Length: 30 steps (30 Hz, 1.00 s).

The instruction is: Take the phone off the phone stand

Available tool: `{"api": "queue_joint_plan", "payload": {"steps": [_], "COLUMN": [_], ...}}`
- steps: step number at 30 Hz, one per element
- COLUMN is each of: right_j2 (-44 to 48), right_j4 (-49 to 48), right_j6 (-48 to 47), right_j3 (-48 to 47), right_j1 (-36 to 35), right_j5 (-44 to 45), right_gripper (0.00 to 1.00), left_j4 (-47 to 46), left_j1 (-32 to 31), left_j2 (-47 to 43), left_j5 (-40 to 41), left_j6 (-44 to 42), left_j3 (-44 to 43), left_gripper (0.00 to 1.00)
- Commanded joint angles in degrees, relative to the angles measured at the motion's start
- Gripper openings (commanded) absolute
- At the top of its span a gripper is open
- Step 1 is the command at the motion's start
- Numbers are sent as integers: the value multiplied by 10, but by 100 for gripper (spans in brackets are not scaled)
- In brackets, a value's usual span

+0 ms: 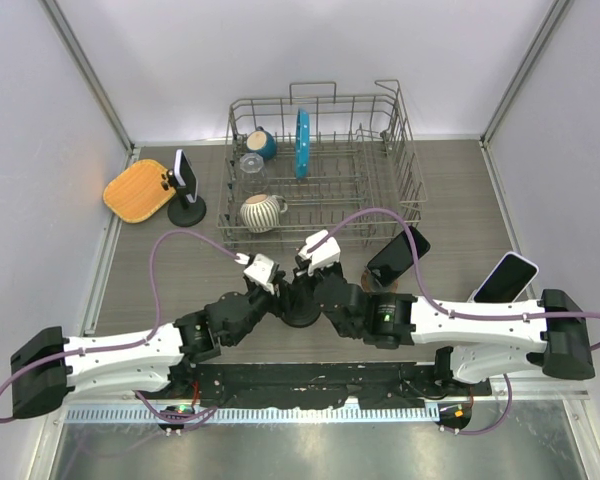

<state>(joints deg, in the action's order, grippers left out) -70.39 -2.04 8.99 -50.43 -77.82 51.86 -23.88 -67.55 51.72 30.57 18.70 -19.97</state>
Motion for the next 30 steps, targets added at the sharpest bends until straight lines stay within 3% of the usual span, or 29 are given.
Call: {"api": "queue_joint_plan", "payload": {"steps": [1, 4, 8, 17, 21, 24, 25, 27, 28, 30], "right_j2": [13, 18, 21, 16, 18, 15, 13, 10, 9, 6], "right_j4": [45, 40, 35, 35, 38, 42, 45, 53, 63, 78], "right_j6": [-24, -30, -37, -33, -28, -24, -23, -16, -14, -1], "right_j3": [7, 8, 7, 3, 4, 7, 7, 5, 4, 1], "right_j1": [-5, -5, -5, -6, -5, -6, -6, -6, -7, -14], "right_j5": [-7, -23, -43, -73, -86, -93, -96, -98, -98, -90], "right_gripper": [1, 1, 1, 1, 1, 1, 1, 1, 1, 1], "left_j4": [2, 15, 22, -9, -21, -21, -22, -25, -25, -23], "left_j1": [12, 12, 12, 12, 12, 12, 12, 12, 12, 12], "left_j2": [-12, -16, -16, 13, 22, 26, 28, 28, 27, 25], "left_j5": [-37, -51, -60, -73, -76, -68, -57, -43, -33, 8], "left_j6": [-65, -86, -103, -118, -118, -120, -120, -114, -110, -90], "left_j3": [-13, -21, -31, -50, -53, -56, -55, -51, -48, -46], "left_gripper": [62, 71, 74, 73, 67, 47, 27, 6, 0, 0]}}
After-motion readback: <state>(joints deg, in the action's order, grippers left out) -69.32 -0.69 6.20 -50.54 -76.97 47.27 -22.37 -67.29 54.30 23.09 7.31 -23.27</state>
